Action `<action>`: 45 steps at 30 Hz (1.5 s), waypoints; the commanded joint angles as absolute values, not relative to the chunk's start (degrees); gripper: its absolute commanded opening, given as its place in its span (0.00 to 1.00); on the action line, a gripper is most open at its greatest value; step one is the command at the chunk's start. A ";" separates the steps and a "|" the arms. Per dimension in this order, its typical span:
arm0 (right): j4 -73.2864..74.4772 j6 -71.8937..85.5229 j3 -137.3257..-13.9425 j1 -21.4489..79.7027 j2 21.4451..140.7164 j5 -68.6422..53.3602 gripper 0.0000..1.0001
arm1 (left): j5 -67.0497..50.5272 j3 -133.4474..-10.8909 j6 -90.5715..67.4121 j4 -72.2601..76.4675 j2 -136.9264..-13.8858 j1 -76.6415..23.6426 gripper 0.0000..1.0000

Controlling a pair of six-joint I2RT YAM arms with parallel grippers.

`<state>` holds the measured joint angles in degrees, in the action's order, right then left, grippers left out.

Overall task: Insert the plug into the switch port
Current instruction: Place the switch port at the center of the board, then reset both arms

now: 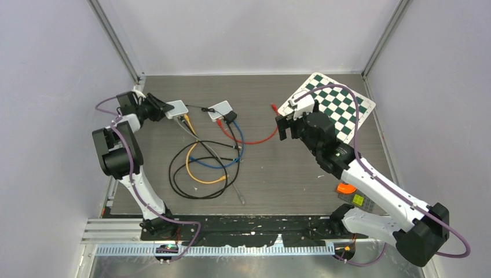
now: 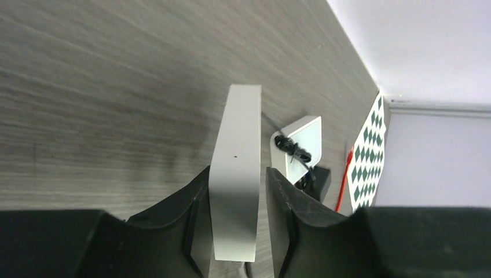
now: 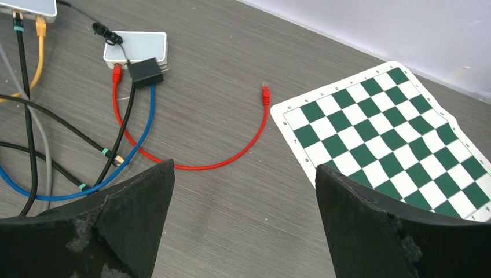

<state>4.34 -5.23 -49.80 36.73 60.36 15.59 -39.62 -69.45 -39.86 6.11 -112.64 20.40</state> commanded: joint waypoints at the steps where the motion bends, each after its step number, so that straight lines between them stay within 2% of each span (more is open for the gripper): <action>1: 6.90 -1.39 -51.20 36.60 55.71 19.61 0.97 | -37.65 -77.11 -31.72 -4.58 -112.75 21.39 0.42; 4: 12.66 -0.29 -52.97 36.64 54.70 19.50 0.96 | -36.96 -78.89 -30.71 -8.95 -112.75 21.82 0.48; 5: 13.98 -0.14 -54.05 36.65 54.43 19.29 0.96 | -36.88 -78.84 -30.75 -9.57 -112.54 22.02 0.62; 7: 17.55 1.74 -55.32 36.65 54.23 18.28 0.95 | -35.54 -79.28 -30.58 -11.89 -111.72 22.26 0.97; 8: 19.79 2.94 -55.84 36.65 54.14 18.15 0.95 | -35.10 -79.57 -30.14 -12.88 -111.19 22.32 0.99; 14: 26.01 9.87 -56.01 36.65 51.98 21.01 0.95 | -32.17 -79.56 -27.68 -22.10 -103.37 22.09 0.99; 17: 29.19 12.86 -56.80 36.63 50.33 24.17 0.95 | -34.45 -78.43 -25.06 -28.26 -96.98 21.23 1.00; 23: 31.12 17.11 -57.22 36.65 44.39 22.85 0.95 | -44.41 -68.07 -23.09 -25.76 -77.97 15.78 1.00; 27: 32.42 19.30 -57.42 36.66 41.23 20.96 0.95 | -46.05 -62.14 -23.72 -22.34 -66.71 9.50 1.00; 33: 33.05 21.03 -55.48 36.63 38.51 18.72 0.95 | -43.33 -51.18 -29.43 -11.55 -52.57 -8.74 1.00; 36: 33.32 22.85 -53.68 36.64 37.21 18.21 0.95 | -40.15 -46.80 -31.24 -8.11 -47.08 -14.63 1.00; 45: 34.31 24.16 -52.33 36.69 33.06 16.87 0.95 | -27.48 -45.78 -25.25 -18.72 -35.36 -17.05 0.99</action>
